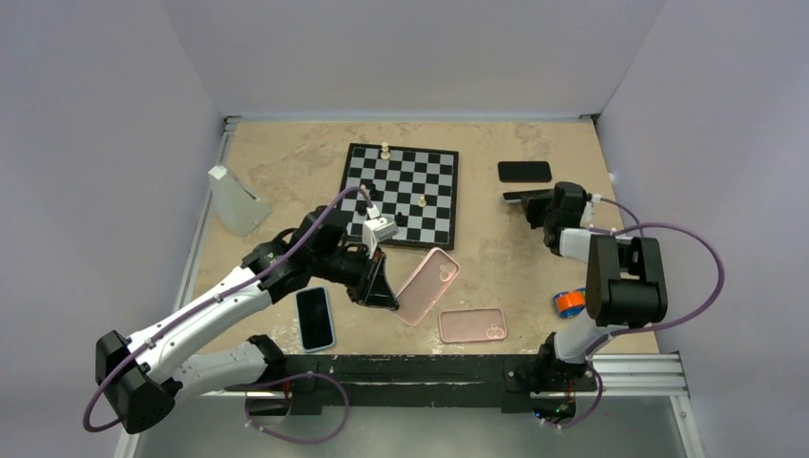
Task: Take the phone out of the phone case
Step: Place the phone at the center of the board, then place the phone case on the phone case.
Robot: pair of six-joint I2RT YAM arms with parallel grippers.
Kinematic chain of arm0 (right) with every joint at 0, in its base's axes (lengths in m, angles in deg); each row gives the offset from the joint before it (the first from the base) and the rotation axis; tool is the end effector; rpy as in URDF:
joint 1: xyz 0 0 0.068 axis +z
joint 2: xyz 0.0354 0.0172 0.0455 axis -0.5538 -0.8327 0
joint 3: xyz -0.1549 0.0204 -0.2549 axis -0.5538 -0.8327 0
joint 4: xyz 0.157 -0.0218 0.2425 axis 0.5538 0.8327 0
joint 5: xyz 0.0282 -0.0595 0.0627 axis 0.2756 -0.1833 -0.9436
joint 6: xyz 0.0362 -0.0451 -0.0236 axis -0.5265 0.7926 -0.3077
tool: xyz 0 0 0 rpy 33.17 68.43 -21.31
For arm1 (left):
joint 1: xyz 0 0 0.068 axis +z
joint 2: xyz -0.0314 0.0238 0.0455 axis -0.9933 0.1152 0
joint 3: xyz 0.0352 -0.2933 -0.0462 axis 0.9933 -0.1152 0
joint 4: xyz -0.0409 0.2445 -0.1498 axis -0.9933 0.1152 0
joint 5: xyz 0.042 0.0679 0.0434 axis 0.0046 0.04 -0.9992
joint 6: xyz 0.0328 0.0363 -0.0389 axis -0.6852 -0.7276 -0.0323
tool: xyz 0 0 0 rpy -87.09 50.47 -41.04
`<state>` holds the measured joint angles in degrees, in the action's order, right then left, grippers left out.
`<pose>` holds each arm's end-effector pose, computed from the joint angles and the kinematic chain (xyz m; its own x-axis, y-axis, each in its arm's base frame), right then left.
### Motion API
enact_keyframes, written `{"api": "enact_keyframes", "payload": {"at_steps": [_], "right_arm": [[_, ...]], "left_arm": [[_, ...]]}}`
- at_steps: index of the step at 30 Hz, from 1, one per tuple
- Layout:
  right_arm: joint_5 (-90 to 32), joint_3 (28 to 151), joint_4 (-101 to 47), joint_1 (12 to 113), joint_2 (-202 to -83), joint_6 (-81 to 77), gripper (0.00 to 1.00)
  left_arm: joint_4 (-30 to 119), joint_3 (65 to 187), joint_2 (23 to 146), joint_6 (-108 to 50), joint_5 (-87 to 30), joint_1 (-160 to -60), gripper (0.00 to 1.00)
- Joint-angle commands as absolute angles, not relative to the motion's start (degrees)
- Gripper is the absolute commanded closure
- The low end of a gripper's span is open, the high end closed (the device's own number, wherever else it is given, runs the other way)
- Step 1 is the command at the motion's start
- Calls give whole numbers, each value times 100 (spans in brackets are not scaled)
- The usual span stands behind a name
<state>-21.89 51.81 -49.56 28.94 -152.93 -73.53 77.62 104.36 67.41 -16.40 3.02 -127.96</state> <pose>0.3409 -0.0277 0.1526 -0.0310 0.9853 -0.1681 0.5364 0.1583 0.8290 0.1455 -0.1859 0.3158 -0.7739 0.3149 -0.5495 0.6331 0.3598 -0.6854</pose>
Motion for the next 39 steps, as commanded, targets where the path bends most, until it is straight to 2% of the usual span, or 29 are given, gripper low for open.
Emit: {"api": "enact_keyframes", "payload": {"at_steps": [1, 12, 13, 15, 18, 21, 26, 30, 35, 39], "right_arm": [[-2207, 5757, -5502, 2862, -15614, -8068, 96], [-2615, 6192, -5351, 2872, -16314, -8004, 77], [-2712, 6231, -5317, 2871, -16306, -7902, 72], [-3009, 6564, -4708, 2870, -16309, -7566, 55], [-3195, 6643, -4075, 2866, -16039, -7093, 34], [-3472, 6350, -3889, 2767, -15496, -6559, 32], [-4138, 6411, -2926, 2747, -14621, -4473, 32], [-4576, 6006, -2353, 2747, -13309, -3209, 32], [-4549, 5901, -1389, 2756, -11738, -2428, 32], [-4571, 5869, -1071, 2752, -11039, -2312, 32]], "left_arm": [[7581, 10610, 6807, -1573, 709, -12855, 100], [7868, 11293, 7811, -1674, 1108, -13092, 100], [7908, 11360, 7938, -1709, 1119, -13105, 100], [8009, 11541, 8260, -1817, 1095, -13191, 100], [8426, 11934, 8937, -2134, 1126, -13329, 100], [8898, 12335, 9525, -2577, 1115, -13415, 100], [9722, 13011, 10412, -3390, 942, -13528, 100], [10048, 13570, 10974, -3787, 1216, -13641, 100], [10769, 14405, 11915, -4296, 1277, -13735, 100], [11053, 14886, 12463, -4514, 1277, -13846, 100]]}}
